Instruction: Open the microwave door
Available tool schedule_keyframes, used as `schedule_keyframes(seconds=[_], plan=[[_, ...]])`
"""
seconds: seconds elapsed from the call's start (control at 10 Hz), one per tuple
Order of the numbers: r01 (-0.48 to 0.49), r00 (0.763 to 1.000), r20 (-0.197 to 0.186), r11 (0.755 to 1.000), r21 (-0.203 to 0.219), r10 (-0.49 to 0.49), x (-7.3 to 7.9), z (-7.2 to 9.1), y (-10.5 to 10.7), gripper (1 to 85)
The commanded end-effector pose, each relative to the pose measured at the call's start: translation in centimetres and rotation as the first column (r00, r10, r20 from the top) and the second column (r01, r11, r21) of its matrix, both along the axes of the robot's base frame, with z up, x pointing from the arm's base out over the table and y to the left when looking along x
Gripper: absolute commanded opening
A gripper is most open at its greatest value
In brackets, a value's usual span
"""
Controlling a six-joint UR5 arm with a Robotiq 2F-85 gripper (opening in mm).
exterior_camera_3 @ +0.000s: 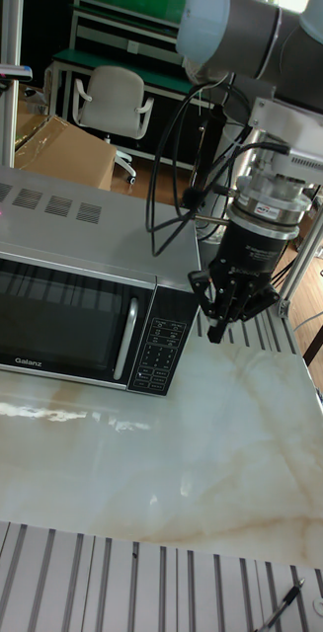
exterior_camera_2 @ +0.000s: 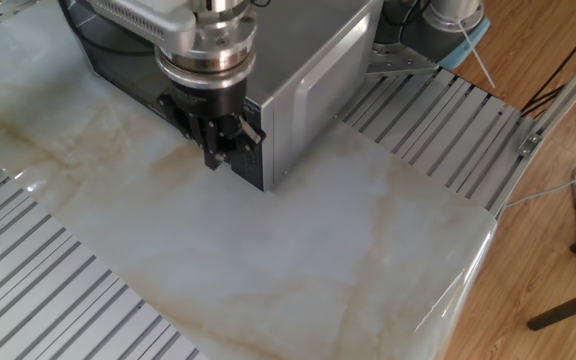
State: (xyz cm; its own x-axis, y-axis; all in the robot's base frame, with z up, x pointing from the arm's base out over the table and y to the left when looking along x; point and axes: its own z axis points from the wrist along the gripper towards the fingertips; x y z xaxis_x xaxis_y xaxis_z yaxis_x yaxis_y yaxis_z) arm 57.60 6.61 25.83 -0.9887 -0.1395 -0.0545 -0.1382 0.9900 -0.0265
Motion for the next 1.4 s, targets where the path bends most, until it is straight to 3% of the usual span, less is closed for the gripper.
schedule_keyframes(seconds=[0.0,0.2,0.3,0.4,0.6,0.9,1.1,1.3], plan=[[-0.056,0.997,-0.054,0.996,0.065,0.059,-3.0,-0.3,-1.9,7.3],[-0.061,0.997,-0.034,0.996,0.064,0.063,-3.3,-0.4,-2.8,7.3],[-0.055,0.998,-0.002,0.996,0.067,0.056,-2.4,-0.4,-2.5,10.7],[-0.037,0.999,0.007,0.997,0.065,0.037,-2.1,-0.3,-2.6,14.0],[-0.003,1.000,-0.019,1.000,0.024,0.003,-2.8,-0.4,-3.7,16.0],[-0.035,0.998,-0.043,0.999,0.007,0.035,-3.1,-0.7,-5.2,33.7],[-0.012,0.997,-0.074,1.000,-0.014,0.011,-3.6,-1.1,-7.0,33.0],[0.006,0.998,-0.065,1.000,0.004,-0.006,-3.6,0.0,-6.7,33.3]])
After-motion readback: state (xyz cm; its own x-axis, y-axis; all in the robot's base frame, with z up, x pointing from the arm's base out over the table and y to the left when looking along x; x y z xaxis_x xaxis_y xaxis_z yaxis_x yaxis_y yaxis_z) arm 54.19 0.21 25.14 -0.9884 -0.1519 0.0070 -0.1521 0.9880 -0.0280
